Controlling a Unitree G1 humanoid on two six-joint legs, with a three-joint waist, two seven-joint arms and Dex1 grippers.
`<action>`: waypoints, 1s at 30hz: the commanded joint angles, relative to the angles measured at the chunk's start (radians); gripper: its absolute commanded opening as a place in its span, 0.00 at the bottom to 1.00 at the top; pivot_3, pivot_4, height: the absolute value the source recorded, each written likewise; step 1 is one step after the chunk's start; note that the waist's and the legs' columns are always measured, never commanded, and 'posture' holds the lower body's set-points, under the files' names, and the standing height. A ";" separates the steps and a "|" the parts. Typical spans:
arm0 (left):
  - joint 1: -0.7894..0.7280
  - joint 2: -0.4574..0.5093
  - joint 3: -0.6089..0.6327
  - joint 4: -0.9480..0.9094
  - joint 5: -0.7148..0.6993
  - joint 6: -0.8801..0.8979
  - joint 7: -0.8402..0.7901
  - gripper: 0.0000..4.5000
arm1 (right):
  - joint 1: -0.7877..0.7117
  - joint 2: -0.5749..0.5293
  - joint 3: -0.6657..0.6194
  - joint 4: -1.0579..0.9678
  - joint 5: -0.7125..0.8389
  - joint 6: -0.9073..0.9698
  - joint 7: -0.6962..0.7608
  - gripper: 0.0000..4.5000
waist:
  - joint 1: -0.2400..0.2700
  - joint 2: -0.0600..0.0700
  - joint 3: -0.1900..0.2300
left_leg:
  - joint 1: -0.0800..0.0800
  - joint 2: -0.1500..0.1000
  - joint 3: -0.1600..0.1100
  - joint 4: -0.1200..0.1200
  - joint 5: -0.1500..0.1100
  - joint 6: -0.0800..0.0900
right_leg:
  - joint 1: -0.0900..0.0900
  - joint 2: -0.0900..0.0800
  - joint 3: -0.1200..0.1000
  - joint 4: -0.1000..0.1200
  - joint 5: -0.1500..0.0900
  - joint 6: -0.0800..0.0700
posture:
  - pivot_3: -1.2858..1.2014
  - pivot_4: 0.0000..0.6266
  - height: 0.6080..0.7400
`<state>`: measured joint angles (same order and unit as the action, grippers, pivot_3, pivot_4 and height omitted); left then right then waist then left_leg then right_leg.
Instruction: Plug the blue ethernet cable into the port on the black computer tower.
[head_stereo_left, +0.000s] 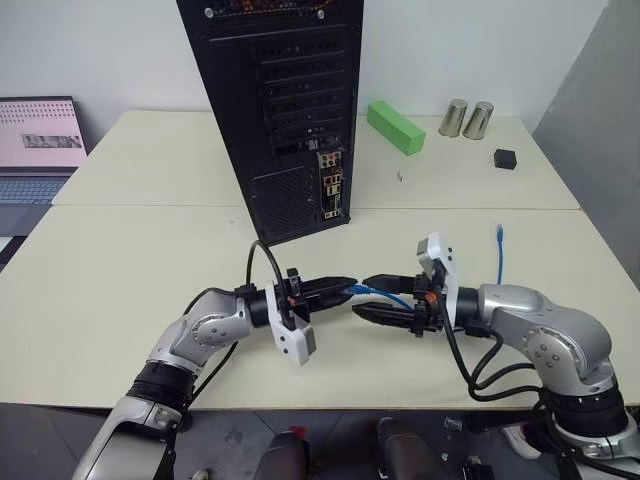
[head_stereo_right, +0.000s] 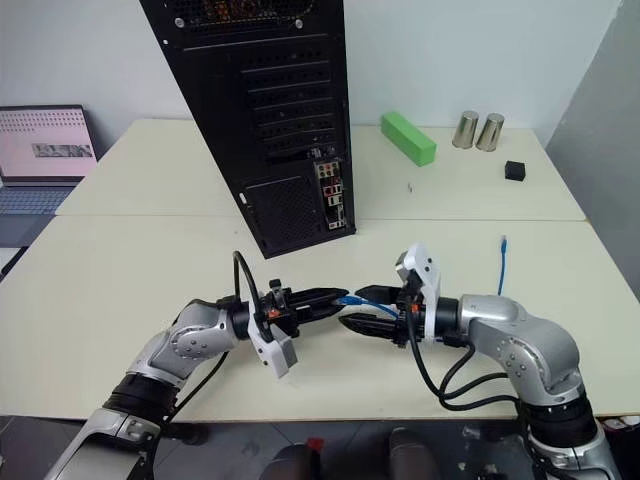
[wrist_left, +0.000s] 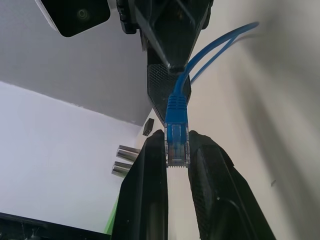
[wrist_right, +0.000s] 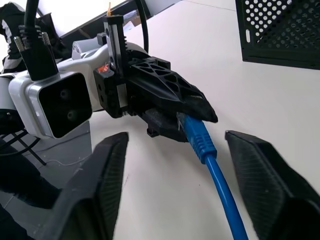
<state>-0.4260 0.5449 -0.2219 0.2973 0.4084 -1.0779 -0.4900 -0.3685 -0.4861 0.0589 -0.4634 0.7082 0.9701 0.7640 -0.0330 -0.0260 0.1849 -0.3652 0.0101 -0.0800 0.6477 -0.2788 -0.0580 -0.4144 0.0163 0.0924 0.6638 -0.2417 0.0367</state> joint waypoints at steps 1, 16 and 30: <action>-0.005 0.009 -0.003 -0.027 0.008 -0.013 0.034 0.07 | -0.020 0.004 -0.013 -0.010 0.031 -0.004 -0.005 0.47 | 0.000 0.000 0.000 | 0.000 0.000 0.000 0.000 0.000 0.000 | 0.000 0.000 0.000 0.000 0.000 0.000 | 0.52 0.24 1.00; 0.009 0.008 -0.014 -0.042 -0.004 -0.019 0.075 0.07 | -0.032 -0.008 0.005 0.008 0.029 -0.015 -0.011 0.00 | 0.000 0.000 0.000 | 0.000 0.000 0.000 0.000 0.000 0.000 | 0.000 0.000 0.000 0.000 -0.001 0.002 | 0.52 0.24 1.00; 0.066 0.042 -0.025 -0.076 -0.263 0.177 -0.035 0.55 | -0.045 -0.023 -0.006 0.022 0.021 -0.030 -0.010 0.00 | -0.002 0.000 0.000 | 0.000 0.000 0.000 0.000 0.000 0.000 | 0.000 0.000 0.000 0.000 -0.002 0.003 | 0.52 0.24 1.00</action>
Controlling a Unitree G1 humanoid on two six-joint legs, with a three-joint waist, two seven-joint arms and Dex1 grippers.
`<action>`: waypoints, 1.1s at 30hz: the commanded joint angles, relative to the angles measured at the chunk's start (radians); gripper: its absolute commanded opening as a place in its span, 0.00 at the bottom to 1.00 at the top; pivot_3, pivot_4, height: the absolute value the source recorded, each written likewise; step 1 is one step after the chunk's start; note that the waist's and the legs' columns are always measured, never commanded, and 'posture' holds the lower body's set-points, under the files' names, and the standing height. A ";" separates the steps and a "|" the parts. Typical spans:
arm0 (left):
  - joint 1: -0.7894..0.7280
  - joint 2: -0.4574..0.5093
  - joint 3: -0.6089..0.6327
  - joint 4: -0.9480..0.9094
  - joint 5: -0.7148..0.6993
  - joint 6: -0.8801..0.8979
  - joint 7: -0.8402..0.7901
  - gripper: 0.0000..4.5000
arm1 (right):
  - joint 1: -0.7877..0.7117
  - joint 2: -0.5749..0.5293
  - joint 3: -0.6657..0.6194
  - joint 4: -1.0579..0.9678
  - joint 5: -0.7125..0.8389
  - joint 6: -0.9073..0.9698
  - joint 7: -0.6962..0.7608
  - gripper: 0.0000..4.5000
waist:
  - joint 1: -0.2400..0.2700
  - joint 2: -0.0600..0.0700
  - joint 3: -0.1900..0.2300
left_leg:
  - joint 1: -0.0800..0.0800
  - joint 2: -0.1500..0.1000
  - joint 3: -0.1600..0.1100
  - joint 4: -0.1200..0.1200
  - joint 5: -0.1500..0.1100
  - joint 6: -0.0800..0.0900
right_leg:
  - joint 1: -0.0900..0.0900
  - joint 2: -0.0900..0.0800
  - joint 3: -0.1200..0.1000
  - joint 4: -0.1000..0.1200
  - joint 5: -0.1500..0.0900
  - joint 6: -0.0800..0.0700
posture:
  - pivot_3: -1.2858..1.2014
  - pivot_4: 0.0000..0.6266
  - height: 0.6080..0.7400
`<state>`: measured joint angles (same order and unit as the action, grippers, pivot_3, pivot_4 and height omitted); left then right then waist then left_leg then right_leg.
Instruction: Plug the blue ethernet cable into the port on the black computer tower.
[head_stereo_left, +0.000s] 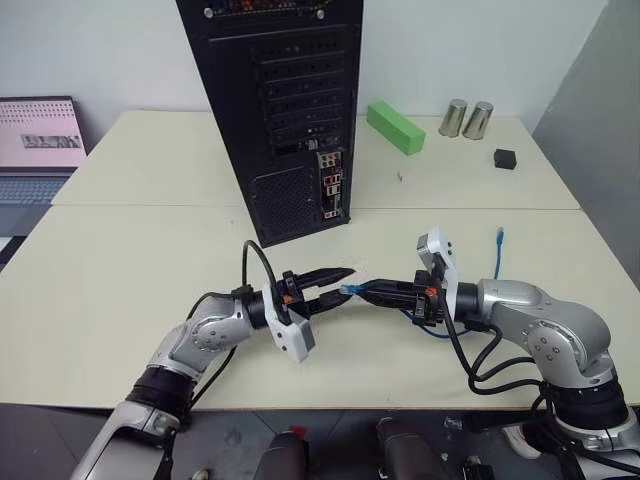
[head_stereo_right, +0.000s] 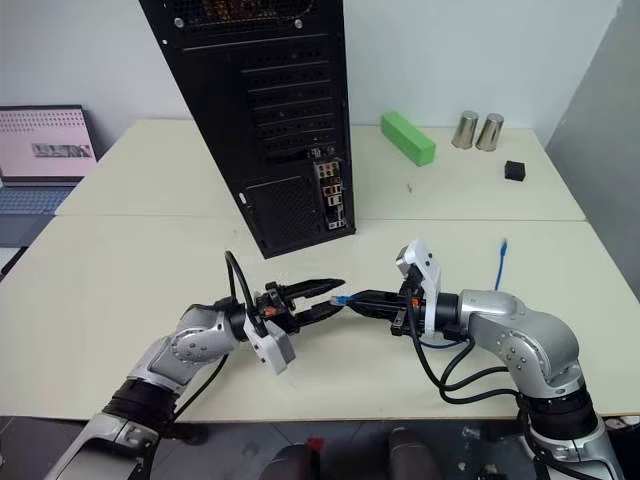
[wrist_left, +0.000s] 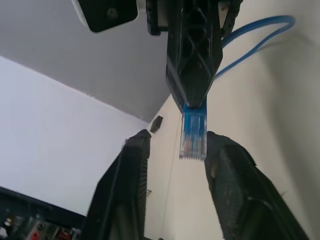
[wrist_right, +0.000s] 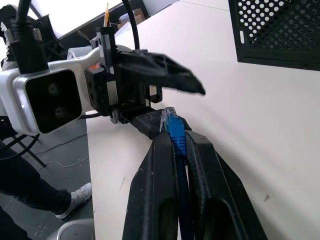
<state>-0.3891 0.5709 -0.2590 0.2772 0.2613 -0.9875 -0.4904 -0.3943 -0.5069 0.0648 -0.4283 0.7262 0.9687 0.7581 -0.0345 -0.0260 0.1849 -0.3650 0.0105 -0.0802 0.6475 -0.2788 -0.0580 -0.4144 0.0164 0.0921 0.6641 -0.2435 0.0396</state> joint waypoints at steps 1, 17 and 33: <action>0.047 0.018 0.024 -0.070 -0.161 0.137 -0.047 0.60 | -0.018 0.003 -0.018 -0.013 -0.001 -0.036 -0.013 0.00 | 0.000 0.000 0.000 | 0.000 0.000 0.000 0.000 0.000 0.000 | 0.000 0.000 0.000 0.000 0.000 0.000 | 0.52 0.24 1.00; 0.174 -0.069 0.235 -0.503 -0.600 1.139 0.054 0.98 | -0.200 0.303 0.103 0.172 -0.427 -0.399 -0.427 0.00 | -0.015 0.000 0.000 | 0.000 0.001 -0.001 -0.001 0.000 0.000 | -0.001 0.000 -0.002 0.001 -0.001 0.002 | 0.52 0.24 1.00; 0.093 -0.178 0.262 -0.567 -0.554 1.362 0.159 0.98 | -0.406 0.549 0.119 0.638 -0.675 -0.625 -0.653 0.00 | -0.019 0.000 0.000 | -0.001 0.000 -0.001 -0.001 0.000 0.000 | -0.002 0.000 -0.001 0.001 0.002 -0.004 | 0.52 0.24 1.00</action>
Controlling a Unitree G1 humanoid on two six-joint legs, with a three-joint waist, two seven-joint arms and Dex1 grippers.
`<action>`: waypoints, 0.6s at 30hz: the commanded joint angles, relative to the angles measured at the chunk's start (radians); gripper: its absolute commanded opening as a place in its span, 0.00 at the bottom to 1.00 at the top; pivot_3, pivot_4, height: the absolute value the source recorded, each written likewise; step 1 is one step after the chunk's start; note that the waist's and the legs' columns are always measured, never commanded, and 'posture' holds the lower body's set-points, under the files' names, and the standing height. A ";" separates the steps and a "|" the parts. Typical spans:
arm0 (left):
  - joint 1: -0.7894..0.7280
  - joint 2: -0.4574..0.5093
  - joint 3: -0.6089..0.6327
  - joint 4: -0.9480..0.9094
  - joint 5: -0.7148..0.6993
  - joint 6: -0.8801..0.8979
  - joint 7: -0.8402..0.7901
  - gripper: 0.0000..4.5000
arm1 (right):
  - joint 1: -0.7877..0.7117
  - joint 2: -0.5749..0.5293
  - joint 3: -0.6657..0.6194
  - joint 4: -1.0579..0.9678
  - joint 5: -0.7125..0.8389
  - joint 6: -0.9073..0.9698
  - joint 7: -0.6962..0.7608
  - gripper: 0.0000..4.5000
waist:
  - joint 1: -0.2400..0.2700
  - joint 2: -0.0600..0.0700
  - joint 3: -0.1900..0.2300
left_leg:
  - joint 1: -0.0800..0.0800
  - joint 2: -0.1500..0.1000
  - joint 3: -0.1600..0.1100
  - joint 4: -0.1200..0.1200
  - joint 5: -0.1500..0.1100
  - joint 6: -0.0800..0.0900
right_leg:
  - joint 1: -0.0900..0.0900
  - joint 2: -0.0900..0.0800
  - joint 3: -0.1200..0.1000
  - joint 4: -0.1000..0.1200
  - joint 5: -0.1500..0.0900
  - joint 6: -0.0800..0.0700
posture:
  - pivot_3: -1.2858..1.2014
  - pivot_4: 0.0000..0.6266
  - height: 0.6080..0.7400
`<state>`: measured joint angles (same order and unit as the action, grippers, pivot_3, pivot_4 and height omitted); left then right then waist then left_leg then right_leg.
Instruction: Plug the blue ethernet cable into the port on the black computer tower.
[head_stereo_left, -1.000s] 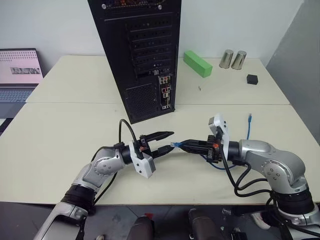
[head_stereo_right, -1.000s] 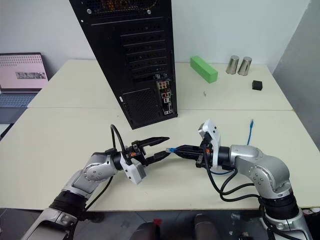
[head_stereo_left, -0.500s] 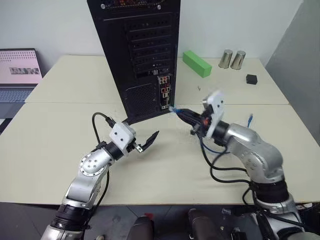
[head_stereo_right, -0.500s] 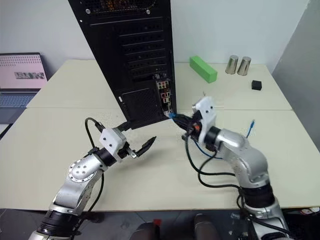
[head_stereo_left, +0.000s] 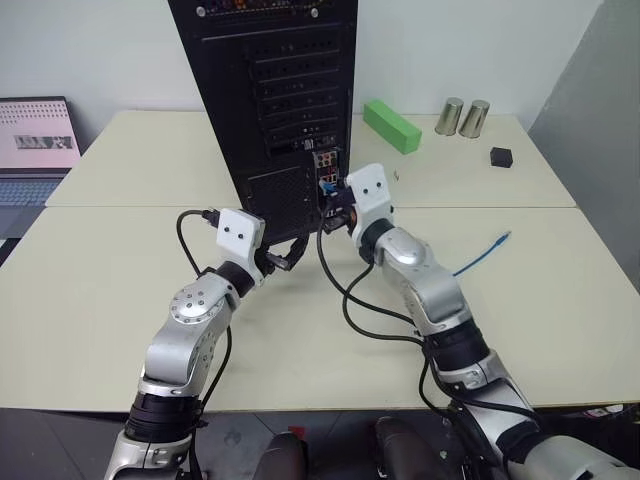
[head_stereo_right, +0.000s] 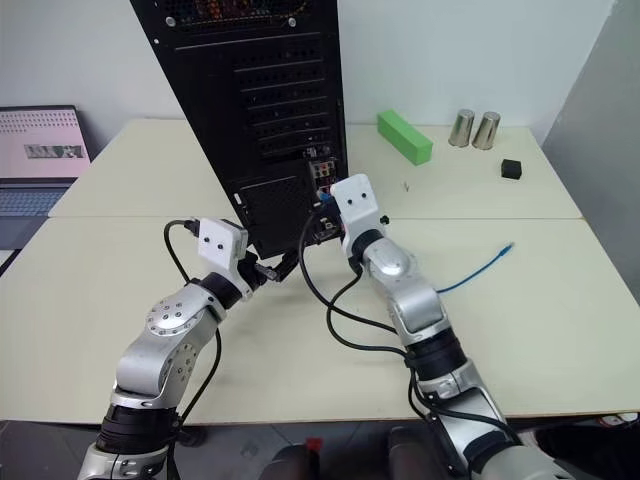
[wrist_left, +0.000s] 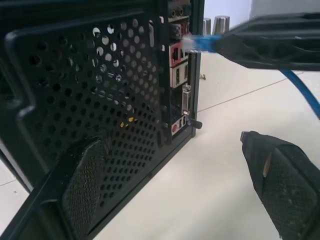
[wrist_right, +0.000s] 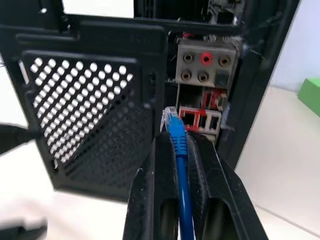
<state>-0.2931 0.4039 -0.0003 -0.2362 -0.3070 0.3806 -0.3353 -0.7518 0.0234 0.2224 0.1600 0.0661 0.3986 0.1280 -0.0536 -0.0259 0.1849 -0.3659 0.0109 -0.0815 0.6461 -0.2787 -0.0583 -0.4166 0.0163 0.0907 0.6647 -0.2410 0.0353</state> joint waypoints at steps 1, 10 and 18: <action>-0.003 -0.014 0.004 -0.055 0.017 -0.006 0.004 0.98 | -0.055 0.021 -0.048 0.067 -0.014 -0.059 -0.025 0.00 | 0.000 0.000 0.000 | 0.000 0.000 0.000 0.000 0.000 0.000 | 0.000 0.000 0.000 0.000 0.000 0.000 | 0.52 0.24 1.00; -0.003 -0.031 0.007 -0.060 0.037 -0.007 -0.002 0.98 | -0.080 0.038 -0.086 0.128 -0.013 -0.090 -0.037 0.00 | -0.003 0.000 0.000 | -0.001 0.000 0.001 0.000 0.000 0.000 | -0.002 0.000 0.001 0.001 0.000 0.000 | 0.52 0.24 1.00; 0.012 -0.030 0.007 -0.065 0.058 -0.026 -0.015 0.98 | -0.080 0.062 -0.058 0.090 -0.016 -0.064 -0.004 0.00 | -0.005 0.000 0.000 | -0.001 0.000 0.001 0.000 0.000 0.000 | -0.003 0.000 0.001 0.001 0.000 -0.001 | 0.52 0.24 1.00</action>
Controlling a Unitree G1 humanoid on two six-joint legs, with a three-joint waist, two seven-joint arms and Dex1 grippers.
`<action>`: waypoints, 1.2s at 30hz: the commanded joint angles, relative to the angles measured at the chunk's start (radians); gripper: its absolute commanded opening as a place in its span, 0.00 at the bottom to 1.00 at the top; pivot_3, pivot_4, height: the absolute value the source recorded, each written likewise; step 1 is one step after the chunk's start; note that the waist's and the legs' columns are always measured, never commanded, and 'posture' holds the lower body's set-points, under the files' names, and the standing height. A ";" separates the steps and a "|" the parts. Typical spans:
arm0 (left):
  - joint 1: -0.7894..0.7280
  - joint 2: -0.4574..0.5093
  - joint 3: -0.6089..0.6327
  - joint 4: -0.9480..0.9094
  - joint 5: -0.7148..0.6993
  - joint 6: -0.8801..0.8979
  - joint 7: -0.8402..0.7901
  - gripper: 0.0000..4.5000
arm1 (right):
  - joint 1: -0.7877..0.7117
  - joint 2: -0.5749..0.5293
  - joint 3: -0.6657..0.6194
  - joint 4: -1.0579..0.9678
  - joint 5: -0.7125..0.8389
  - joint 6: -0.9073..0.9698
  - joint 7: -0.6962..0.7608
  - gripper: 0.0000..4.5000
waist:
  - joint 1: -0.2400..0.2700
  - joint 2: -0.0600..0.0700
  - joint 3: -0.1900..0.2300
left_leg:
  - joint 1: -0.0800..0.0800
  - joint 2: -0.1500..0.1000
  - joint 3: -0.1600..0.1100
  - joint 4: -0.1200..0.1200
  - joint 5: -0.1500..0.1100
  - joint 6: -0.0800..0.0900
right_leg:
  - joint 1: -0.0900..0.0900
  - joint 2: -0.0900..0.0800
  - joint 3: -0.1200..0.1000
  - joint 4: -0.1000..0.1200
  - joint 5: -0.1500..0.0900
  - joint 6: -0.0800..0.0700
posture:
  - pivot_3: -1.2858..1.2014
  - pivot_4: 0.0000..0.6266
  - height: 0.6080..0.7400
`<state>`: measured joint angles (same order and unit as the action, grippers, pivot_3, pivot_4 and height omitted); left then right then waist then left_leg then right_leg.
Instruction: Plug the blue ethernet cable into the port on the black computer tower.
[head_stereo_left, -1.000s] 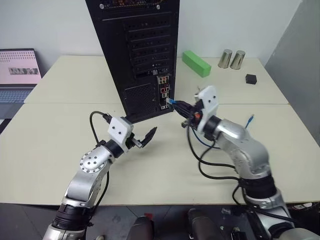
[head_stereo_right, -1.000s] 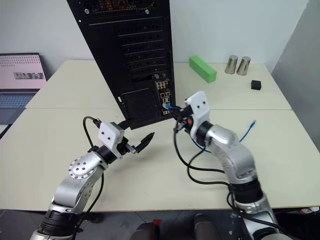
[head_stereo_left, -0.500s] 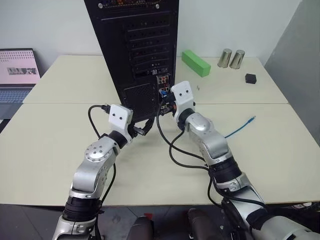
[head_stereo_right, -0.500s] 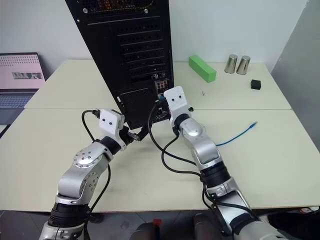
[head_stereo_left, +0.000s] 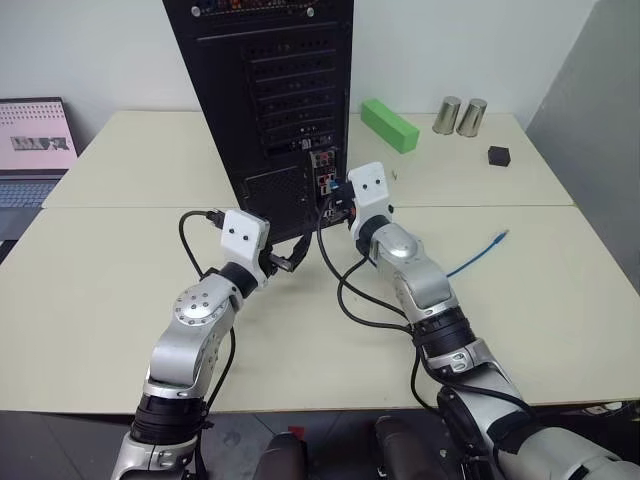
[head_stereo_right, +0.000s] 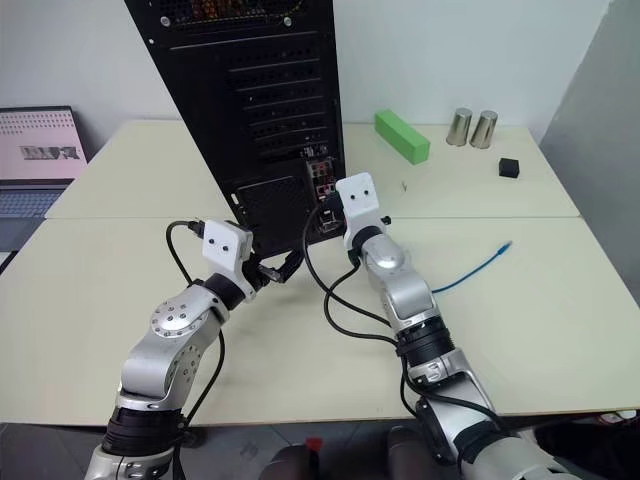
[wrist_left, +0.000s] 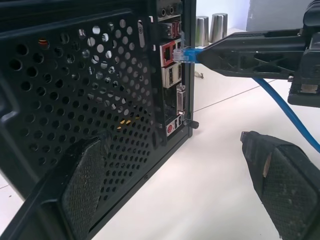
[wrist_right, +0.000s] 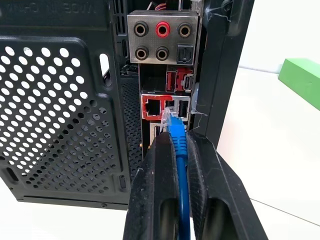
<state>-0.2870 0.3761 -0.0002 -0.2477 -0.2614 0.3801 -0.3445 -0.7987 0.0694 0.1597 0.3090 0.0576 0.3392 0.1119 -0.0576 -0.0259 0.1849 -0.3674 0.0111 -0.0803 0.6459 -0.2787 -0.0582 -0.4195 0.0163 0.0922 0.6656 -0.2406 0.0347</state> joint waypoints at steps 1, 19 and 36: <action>0.008 -0.001 0.008 -0.053 0.014 -0.027 -0.006 0.98 | -0.033 0.017 0.008 -0.063 -0.009 -0.002 0.015 0.00 | -0.001 0.000 0.000 | 0.000 0.000 0.000 0.000 0.000 0.000 | 0.000 0.000 0.000 0.000 0.000 0.000 | 0.52 0.24 1.00; 0.019 -0.011 0.004 -0.066 0.030 -0.023 -0.006 0.98 | -0.040 0.027 -0.009 -0.061 -0.028 0.005 -0.002 0.00 | -0.001 0.000 0.000 | -0.001 0.000 0.000 0.000 0.000 0.000 | 0.000 0.000 0.000 0.000 0.000 0.000 | 0.52 0.24 1.00; 0.020 -0.021 0.005 -0.065 0.043 -0.028 -0.017 0.98 | -0.032 0.028 -0.010 -0.069 -0.041 0.011 -0.018 0.00 | -0.001 0.000 0.000 | -0.001 0.000 0.000 0.000 0.000 0.000 | -0.001 0.000 0.000 -0.001 0.000 0.000 | 0.52 0.24 1.00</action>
<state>-0.2679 0.3566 -0.0002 -0.2657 -0.2241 0.3743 -0.3608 -0.8013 0.0911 0.1701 0.2838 0.0225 0.3628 0.1078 -0.0588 -0.0258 0.1850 -0.3684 0.0110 -0.0804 0.6458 -0.2787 -0.0583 -0.4201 0.0163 0.0921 0.6651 -0.2406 0.0347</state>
